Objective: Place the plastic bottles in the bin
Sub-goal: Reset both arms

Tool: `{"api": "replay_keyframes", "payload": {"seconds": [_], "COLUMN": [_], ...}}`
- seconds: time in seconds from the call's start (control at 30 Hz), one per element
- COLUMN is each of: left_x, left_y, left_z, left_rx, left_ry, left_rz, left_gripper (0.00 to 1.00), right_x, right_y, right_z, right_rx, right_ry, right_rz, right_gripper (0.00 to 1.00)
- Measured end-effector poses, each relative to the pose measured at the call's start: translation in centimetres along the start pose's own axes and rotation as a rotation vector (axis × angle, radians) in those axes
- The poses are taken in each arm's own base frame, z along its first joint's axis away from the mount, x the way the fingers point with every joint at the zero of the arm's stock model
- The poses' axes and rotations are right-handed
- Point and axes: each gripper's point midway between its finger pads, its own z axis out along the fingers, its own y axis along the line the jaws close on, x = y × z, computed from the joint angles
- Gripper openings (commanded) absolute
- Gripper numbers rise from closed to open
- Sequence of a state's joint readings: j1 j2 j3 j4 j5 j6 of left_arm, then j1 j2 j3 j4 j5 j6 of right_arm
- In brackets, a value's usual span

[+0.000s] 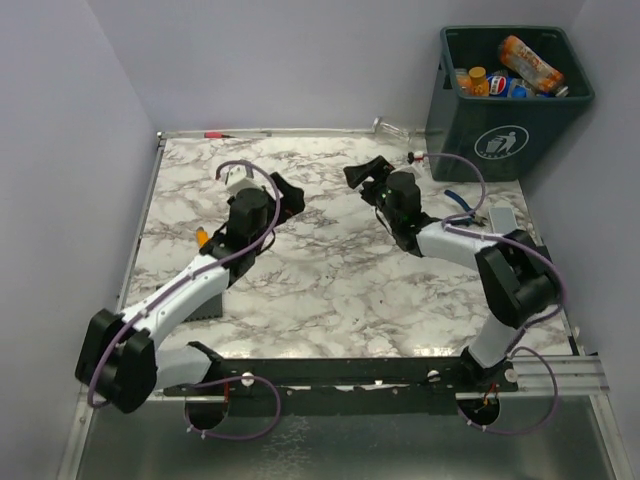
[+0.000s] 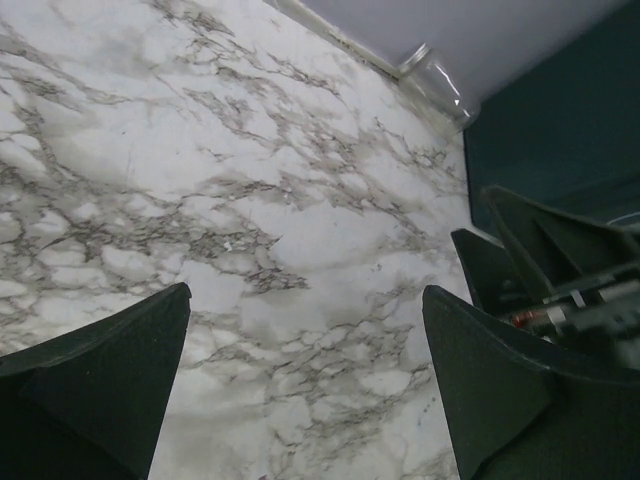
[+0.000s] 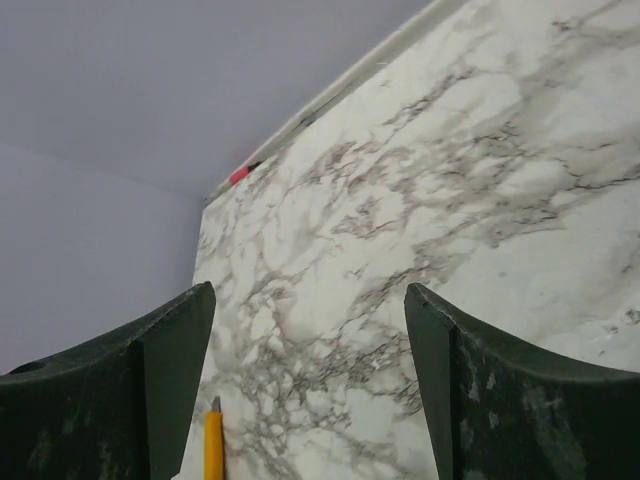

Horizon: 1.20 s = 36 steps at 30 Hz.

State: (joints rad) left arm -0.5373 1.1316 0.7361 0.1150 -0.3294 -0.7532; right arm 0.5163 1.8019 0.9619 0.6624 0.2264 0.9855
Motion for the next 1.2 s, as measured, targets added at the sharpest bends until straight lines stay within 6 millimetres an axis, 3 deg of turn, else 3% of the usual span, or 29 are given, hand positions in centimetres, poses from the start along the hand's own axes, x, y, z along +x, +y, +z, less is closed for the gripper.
{"api": "replay_keyframes", "payload": {"seconds": [0.1, 0.2, 0.33, 0.43, 0.6, 0.77, 0.9, 0.97, 1.2], "left_x": [-0.1, 0.1, 1.2, 2.8, 7.0, 10.8, 13.1, 14.2, 13.4], "left_y": [-2.1, -4.7, -9.0, -12.6, -15.1, -16.1, -15.1, -14.1, -13.8], "left_z": [3.3, 6.2, 11.3, 16.7, 24.1, 31.4, 34.6, 35.4, 36.1], "left_rx": [0.005, 0.043, 0.142, 0.233, 0.323, 0.399, 0.408, 0.38, 0.365], "left_ry": [0.031, 0.057, 0.115, 0.174, 0.246, 0.248, 0.224, 0.211, 0.136], "left_rz": [-0.047, -0.098, -0.19, -0.265, -0.375, -0.491, -0.586, -0.621, -0.67], "left_gripper": [0.99, 0.99, 0.99, 0.99, 0.99, 0.99, 0.99, 0.99, 0.99], "right_x": [-1.7, -1.2, -1.6, -2.9, -5.5, -6.2, -5.8, -5.8, -6.1], "right_y": [3.9, 5.4, 4.2, 2.3, 1.1, 0.6, -0.1, -0.1, -0.1], "right_z": [-3.6, -6.1, -11.6, -15.9, -21.4, -23.4, -23.9, -24.2, -24.8], "right_rx": [-0.02, -0.016, 0.036, 0.074, 0.056, 0.046, 0.063, 0.059, 0.048], "right_ry": [-0.009, 0.01, 0.033, 0.016, -0.049, -0.057, -0.033, -0.027, -0.029], "right_rz": [-0.142, -0.204, -0.25, -0.249, -0.223, -0.222, -0.246, -0.25, -0.276], "right_gripper": [0.84, 0.83, 0.83, 0.83, 0.84, 0.84, 0.84, 0.84, 0.84]}}
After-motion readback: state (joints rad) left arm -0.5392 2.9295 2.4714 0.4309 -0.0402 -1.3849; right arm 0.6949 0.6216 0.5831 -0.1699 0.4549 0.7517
